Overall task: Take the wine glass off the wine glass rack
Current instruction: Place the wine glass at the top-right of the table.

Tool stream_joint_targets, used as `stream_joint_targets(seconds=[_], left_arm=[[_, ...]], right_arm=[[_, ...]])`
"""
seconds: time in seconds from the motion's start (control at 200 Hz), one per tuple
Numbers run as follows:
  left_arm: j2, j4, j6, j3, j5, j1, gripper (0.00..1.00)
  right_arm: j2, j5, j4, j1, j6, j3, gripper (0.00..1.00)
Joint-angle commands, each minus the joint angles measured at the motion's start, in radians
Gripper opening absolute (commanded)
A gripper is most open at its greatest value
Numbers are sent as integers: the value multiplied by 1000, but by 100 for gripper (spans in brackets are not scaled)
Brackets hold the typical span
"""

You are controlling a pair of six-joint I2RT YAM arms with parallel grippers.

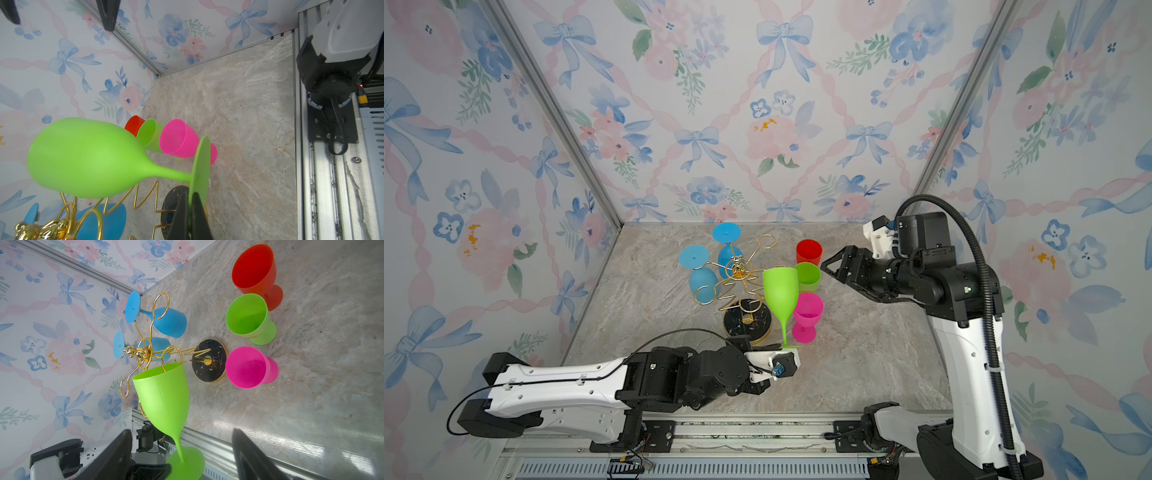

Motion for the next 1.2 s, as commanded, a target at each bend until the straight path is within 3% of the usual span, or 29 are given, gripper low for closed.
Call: stream_joint_targets(seconds=[0.0,0.35,0.57,0.75,1.015,1.195], left_arm=[[-14,73,112,-5,-15,-3,0],[12,216,430,-83,-99,-5,0],[8,249,450,-81,-42,-4,0],[-69,246,337,-112,0,-4,0],[-251,244,-5,-151,161,-2,0],[-299,232,-169,-153,162,1,0]], right_arm=[[-2,-28,-77,-32,16,30,78],[-27,-36,-61,-84,22,-41,77],[-56,-50,-26,-109,26,-85,77],[-70,-52,-17,-111,25,-105,77],[-105,-73,80,-112,117,-204,77],[-106,-84,123,-112,144,-233,76]])
